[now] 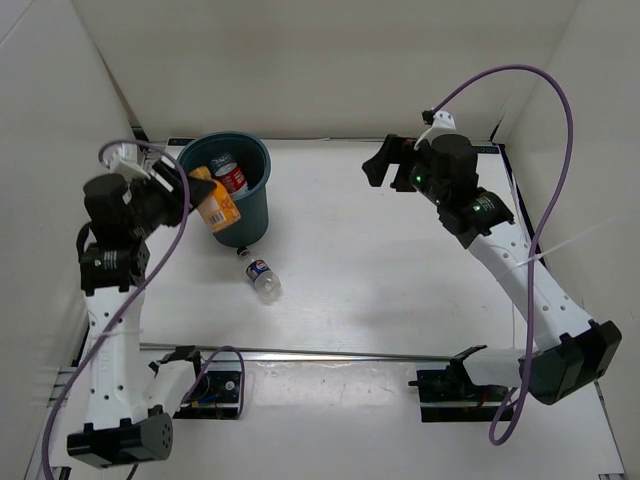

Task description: Put the plastic bottles in the bin

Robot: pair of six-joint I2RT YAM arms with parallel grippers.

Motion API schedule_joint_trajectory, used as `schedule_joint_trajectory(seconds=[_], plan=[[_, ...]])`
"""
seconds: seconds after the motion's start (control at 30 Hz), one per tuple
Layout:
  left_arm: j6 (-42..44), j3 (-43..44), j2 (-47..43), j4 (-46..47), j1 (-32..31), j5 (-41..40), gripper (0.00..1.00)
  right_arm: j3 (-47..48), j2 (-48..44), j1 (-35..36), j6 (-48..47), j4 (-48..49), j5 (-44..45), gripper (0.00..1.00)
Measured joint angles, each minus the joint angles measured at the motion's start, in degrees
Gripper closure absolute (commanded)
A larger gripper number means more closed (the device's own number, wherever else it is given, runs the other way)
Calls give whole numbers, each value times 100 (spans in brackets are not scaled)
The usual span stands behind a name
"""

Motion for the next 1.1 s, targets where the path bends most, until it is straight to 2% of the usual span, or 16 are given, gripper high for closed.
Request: schedule_joint_trajectory(seconds=[0.13, 0.33, 0.43, 0.47, 0.53, 0.6, 0.63, 0.87, 0.97, 1.1], plan=[[227, 1447, 887, 50, 0, -50, 80, 0, 111, 0, 17, 2, -26, 0], [356, 2905, 2371, 227, 17, -844, 78, 0, 212, 0, 50, 7, -98, 0], [374, 3451, 3259, 199, 31, -1106, 69, 0, 251, 0, 125, 28, -146, 0], [389, 3641, 3576, 203, 33, -1191, 65, 0, 269, 0, 142, 48, -175, 0], [437, 3842, 4072, 219, 24, -1311, 43, 0, 315, 0, 155, 48, -214, 0], [483, 3862, 4382, 118, 2, -1449, 11, 4, 354, 0, 168, 46, -238, 0], [514, 3849, 4476, 42, 0, -1502, 0, 13, 389, -13, 170, 28, -271, 0], [496, 3486, 4054, -68, -15, -1727, 0, 157, 566, -98, 131, -76, -564, 0], [490, 3051, 3418, -70, -76, -1799, 0, 588, 942, -83, 31, -280, -890, 0], [540, 1982, 2015, -140, -326, -2004, 0, 916, 1421, 247, -249, -468, -1064, 0]])
